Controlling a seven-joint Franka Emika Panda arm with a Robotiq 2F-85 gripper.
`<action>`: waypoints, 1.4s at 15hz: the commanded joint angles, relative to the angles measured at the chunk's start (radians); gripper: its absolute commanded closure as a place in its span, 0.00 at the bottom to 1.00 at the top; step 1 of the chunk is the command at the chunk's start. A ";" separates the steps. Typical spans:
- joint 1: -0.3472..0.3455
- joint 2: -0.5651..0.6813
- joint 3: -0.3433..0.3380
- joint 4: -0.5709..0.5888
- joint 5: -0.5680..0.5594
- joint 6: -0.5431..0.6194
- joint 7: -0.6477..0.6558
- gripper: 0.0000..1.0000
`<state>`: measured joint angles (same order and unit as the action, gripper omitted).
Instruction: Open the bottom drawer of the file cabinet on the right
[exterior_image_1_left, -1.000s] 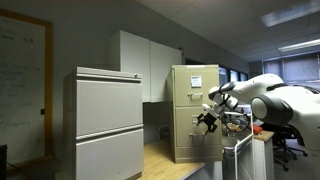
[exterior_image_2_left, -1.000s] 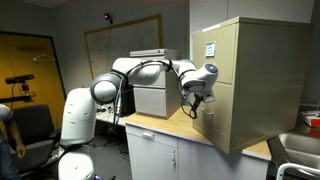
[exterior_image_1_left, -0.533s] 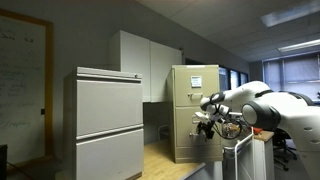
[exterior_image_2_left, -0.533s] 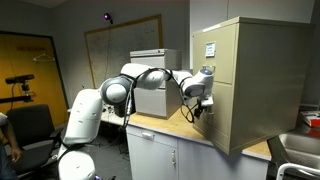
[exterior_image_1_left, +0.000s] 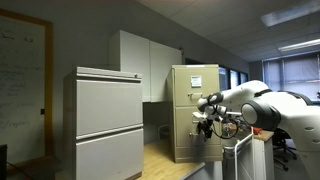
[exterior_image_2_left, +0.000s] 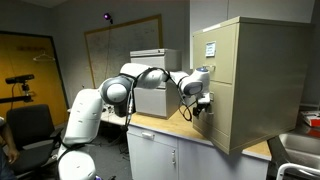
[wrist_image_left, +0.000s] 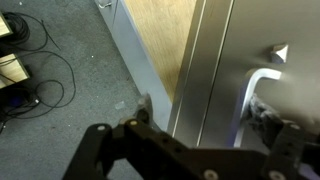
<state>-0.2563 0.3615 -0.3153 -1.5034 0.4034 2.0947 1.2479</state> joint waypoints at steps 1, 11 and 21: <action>0.003 0.065 -0.006 0.020 -0.109 -0.006 0.123 0.00; 0.032 0.204 0.052 0.267 -0.298 -0.208 0.242 0.40; 0.019 0.189 0.096 0.280 -0.267 -0.189 0.188 0.58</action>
<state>-0.2246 0.4615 -0.2834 -1.2821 0.0982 1.9373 1.5228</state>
